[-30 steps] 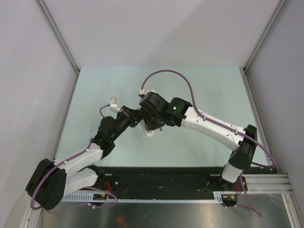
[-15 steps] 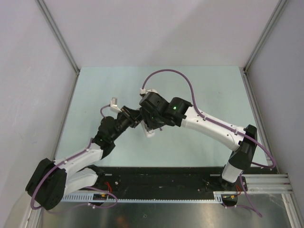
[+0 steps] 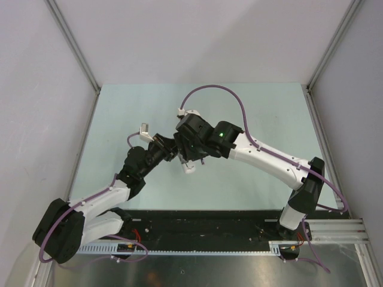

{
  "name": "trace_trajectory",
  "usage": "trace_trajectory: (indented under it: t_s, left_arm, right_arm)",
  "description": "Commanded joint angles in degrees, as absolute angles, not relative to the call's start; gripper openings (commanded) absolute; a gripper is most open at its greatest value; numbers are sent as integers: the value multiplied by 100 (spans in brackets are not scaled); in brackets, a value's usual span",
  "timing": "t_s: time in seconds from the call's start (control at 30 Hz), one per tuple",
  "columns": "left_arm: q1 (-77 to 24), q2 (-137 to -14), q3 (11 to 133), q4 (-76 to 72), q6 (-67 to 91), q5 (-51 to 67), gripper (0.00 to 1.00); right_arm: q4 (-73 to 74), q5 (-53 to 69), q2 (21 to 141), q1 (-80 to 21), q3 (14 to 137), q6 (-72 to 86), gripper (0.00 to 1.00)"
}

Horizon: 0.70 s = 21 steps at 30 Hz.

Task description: Load the batteries into the remote control

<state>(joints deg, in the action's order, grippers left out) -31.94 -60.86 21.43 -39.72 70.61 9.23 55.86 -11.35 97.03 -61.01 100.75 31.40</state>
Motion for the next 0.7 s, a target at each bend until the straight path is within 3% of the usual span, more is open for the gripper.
trace_trajectory:
  t_s: [0.0, 0.27, 0.4, 0.67]
  left_arm:
    - [-3243, -6073, 2241, -4324, 7251, 958, 0]
    - [-3226, -6231, 2276, -4324, 7444, 1046, 0]
    - [-3182, -6266, 2338, -4333, 7541, 1335, 0]
    - [-2910, -6319, 2373, -4403, 7874, 2249, 0]
  right_arm:
    - [5546, -1231, 9440, -6091, 10406, 3226, 63]
    - [5616, -1266, 8904, -6038, 10284, 3226, 66]
    - [5205, -1003, 8369, -5810, 9565, 3278, 67]
    - [2990, 1209, 7050, -4756, 7305, 3700, 70]
